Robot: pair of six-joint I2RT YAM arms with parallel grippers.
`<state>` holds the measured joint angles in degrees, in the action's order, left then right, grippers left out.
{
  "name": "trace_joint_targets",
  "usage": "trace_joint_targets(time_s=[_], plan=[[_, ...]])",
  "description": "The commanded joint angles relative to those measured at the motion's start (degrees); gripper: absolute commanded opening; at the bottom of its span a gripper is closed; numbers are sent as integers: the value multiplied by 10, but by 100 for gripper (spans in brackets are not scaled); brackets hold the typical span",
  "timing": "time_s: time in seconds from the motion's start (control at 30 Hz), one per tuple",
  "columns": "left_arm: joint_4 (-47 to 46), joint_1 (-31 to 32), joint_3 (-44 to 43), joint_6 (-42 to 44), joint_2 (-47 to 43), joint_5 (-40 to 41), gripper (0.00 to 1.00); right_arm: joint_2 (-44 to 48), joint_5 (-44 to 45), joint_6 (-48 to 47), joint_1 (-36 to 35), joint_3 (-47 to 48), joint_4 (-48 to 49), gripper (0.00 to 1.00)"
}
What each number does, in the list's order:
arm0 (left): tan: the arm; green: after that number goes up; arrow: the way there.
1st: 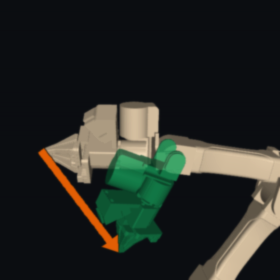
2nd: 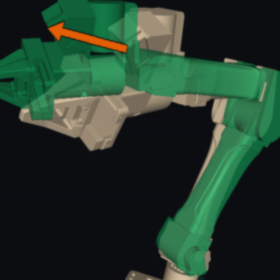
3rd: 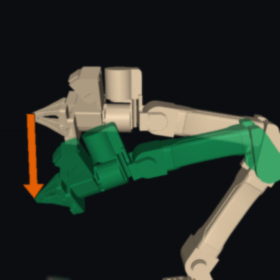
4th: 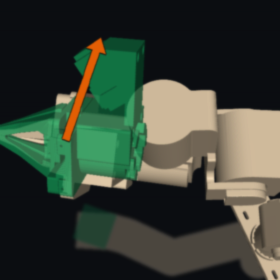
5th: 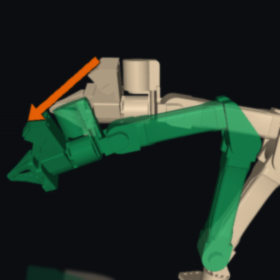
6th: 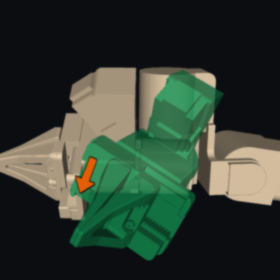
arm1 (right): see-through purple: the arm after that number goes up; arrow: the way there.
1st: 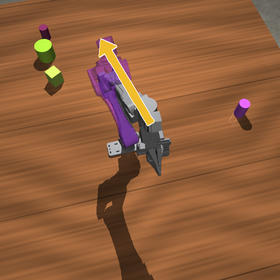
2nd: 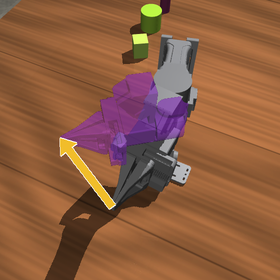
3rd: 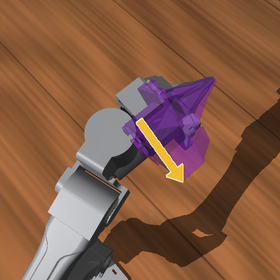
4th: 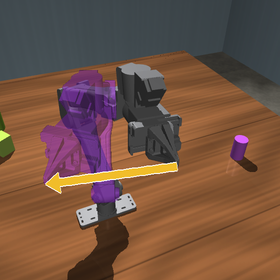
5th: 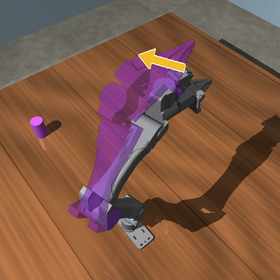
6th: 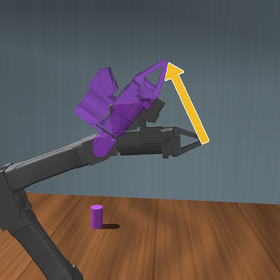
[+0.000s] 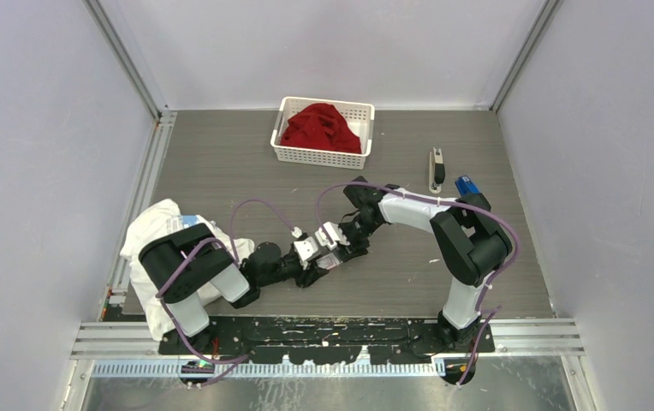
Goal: Unload the staples from the stapler
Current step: Close the staple box at the center of the board.
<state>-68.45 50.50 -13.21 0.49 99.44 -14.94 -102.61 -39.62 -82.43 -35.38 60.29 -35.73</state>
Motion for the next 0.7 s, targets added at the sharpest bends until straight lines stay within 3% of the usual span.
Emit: trace_joint_targets(time_s=[0.0,0.67], plan=[[95,3,6,4,25,-16,45,15,0,5,3,-5,16,48],[93,3,5,3,34,-13,45,11,-5,-3,1,-7,7,55]])
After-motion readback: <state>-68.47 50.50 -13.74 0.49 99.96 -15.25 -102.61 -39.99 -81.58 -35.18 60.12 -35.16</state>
